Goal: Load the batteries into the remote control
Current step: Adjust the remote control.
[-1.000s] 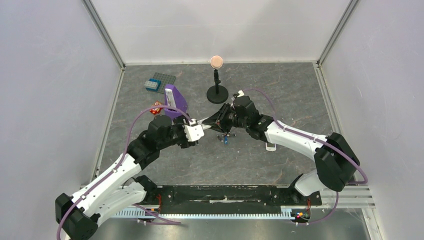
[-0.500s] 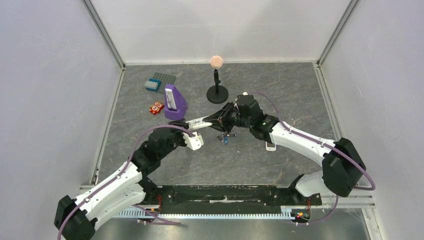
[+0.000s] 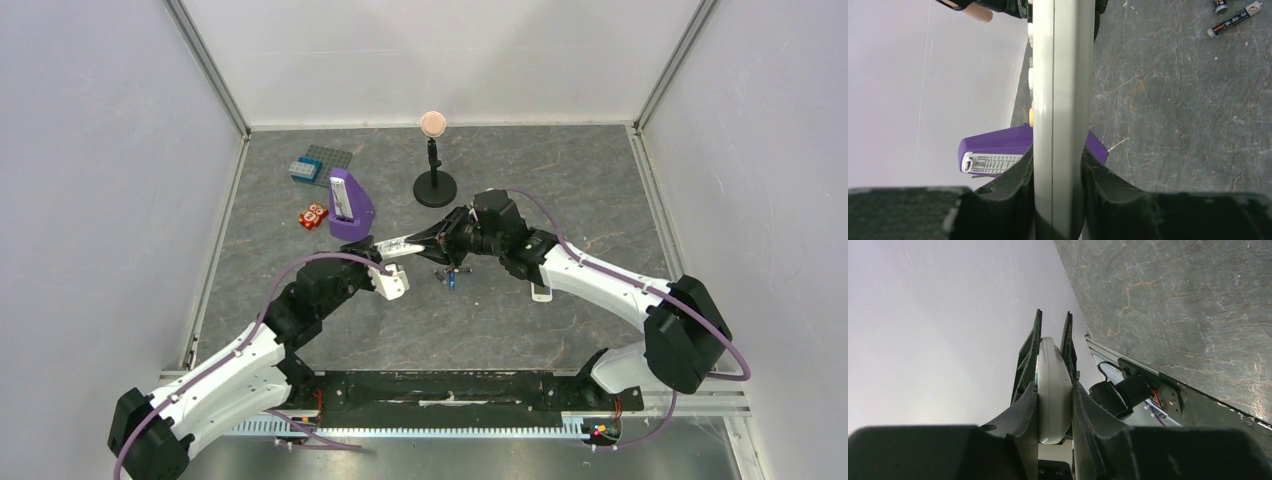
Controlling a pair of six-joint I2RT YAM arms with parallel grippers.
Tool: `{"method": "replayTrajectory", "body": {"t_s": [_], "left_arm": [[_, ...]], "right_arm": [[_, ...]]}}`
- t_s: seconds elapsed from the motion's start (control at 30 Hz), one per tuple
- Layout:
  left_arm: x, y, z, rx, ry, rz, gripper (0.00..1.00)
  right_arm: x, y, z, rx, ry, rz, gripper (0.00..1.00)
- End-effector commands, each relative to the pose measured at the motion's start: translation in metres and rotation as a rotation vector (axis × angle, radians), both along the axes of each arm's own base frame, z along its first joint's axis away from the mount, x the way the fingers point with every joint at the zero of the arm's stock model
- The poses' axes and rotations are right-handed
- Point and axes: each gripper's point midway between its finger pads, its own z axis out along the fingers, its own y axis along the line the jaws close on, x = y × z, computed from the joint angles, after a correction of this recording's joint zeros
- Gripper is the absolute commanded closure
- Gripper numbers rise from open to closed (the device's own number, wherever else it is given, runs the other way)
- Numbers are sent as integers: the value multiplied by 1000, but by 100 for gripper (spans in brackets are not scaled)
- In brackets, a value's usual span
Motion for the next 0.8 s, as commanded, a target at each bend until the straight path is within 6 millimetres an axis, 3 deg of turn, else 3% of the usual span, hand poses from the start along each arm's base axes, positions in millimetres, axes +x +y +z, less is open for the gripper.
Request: {"method": "replayTrajectory", "body": {"t_s": [0.0, 0.03, 0.17, 0.23, 0.37, 0.5, 0.63, 0.77], "left_arm": [[-5, -12, 17, -111, 55, -18, 98], [-7, -12, 18, -127, 85, -9, 98], [-22, -22, 20, -229, 266, -11, 98], [-30, -28, 22, -290, 372, -1, 98], [-51, -43, 28, -420, 577, -3, 98], [-78, -61, 43, -523, 777, -52, 98], [-101, -77, 60, -588, 966, -92, 98], [-126, -89, 71, -591, 1105, -195, 98]], "right_arm": [[6, 5, 30, 39, -106, 18, 81], [6, 5, 30, 36, -116, 24, 72], [6, -2, 39, 34, -259, 52, 16], [9, -15, 40, 1, -352, 52, 2], [13, -57, 43, -6, -547, 7, 2], [8, -86, 80, -20, -904, 25, 2], [-9, -88, 121, -99, -1260, 157, 2], [-28, -81, 131, -95, -1456, 318, 2]]}}
